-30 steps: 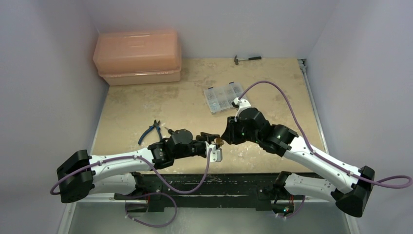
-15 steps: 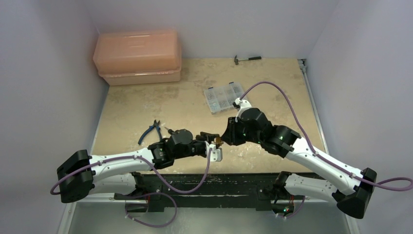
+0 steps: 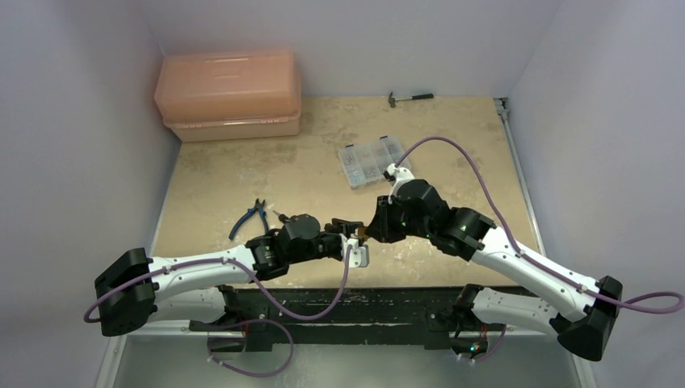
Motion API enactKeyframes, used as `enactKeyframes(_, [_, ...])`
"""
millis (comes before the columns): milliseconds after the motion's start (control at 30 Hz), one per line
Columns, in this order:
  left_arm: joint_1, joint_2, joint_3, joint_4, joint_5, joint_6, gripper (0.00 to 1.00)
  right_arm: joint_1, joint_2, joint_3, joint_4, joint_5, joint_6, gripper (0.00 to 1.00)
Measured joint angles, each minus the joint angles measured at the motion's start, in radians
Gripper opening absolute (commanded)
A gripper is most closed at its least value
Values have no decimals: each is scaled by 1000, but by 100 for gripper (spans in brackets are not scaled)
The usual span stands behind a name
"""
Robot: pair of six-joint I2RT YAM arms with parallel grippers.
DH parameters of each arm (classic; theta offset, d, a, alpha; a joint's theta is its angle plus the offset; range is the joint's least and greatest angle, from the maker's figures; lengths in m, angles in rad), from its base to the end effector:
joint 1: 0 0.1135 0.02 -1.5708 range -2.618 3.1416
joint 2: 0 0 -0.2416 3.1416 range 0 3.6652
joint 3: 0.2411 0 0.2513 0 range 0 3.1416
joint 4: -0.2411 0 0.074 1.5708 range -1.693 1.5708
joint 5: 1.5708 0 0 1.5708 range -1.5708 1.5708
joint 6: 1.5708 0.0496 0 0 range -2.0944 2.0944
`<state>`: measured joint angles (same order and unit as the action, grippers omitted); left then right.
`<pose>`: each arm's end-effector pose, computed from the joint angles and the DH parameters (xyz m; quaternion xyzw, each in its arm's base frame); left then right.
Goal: Unlock with the key
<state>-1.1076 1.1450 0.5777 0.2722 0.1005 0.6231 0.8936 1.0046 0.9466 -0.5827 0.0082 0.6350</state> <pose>0.1190 -0.2494 0.2171 0.6303 0.4975 -0.1818 0.5677 0.1486 0.1841 0.2893 -0.1134 0.8866 0.3077 0.3263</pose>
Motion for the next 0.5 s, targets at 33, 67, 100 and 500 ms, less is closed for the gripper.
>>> enactKeyframes(33, [0,0,0,0,0,0,0,0,4,-1,0,0,1,19])
enactKeyframes(67, [0,0,0,0,0,0,0,0,8,-4,0,0,2,19])
enactKeyframes(100, [0,0,0,0,0,0,0,0,11,-6,0,0,2,19])
enactKeyframes(500, [0,0,0,-8,-10,0,0,-3,17,-20,19,-1,28,0])
